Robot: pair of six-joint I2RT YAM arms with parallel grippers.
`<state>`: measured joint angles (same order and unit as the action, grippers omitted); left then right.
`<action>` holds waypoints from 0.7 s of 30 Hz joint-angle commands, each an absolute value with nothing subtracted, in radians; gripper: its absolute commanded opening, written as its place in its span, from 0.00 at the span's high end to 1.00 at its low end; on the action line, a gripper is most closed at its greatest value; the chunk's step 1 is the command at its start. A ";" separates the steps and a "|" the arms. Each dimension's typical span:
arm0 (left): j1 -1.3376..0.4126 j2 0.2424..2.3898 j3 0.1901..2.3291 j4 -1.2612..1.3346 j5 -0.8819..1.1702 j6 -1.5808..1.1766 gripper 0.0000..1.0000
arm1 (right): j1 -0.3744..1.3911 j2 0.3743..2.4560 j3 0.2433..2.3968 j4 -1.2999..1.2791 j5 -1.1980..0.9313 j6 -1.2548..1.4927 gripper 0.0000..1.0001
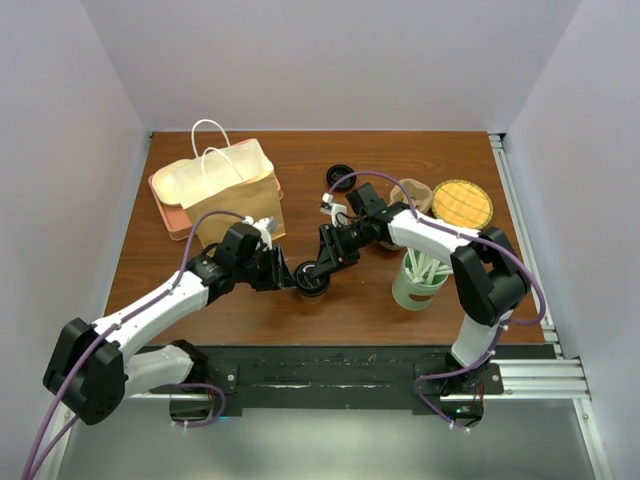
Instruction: Pack the takeout coffee
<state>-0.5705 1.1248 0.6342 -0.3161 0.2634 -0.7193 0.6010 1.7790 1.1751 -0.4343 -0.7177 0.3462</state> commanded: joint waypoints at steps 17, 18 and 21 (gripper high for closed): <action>-0.538 1.218 0.853 -0.423 0.304 -0.506 0.59 | 0.621 1.890 1.305 -0.709 -0.649 0.072 0.67; -0.540 1.223 0.848 -0.416 0.311 -0.503 0.60 | 0.623 1.890 1.308 -0.713 -0.650 0.072 0.67; -0.537 1.246 0.842 -0.397 0.308 -0.492 0.60 | 0.621 1.896 1.318 -0.719 -0.647 0.075 0.67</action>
<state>-0.5488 1.2228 0.8524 -0.4633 0.2676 -0.5316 0.6151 1.8553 1.3159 -0.6338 -0.7555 0.1375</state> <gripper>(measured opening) 0.403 0.479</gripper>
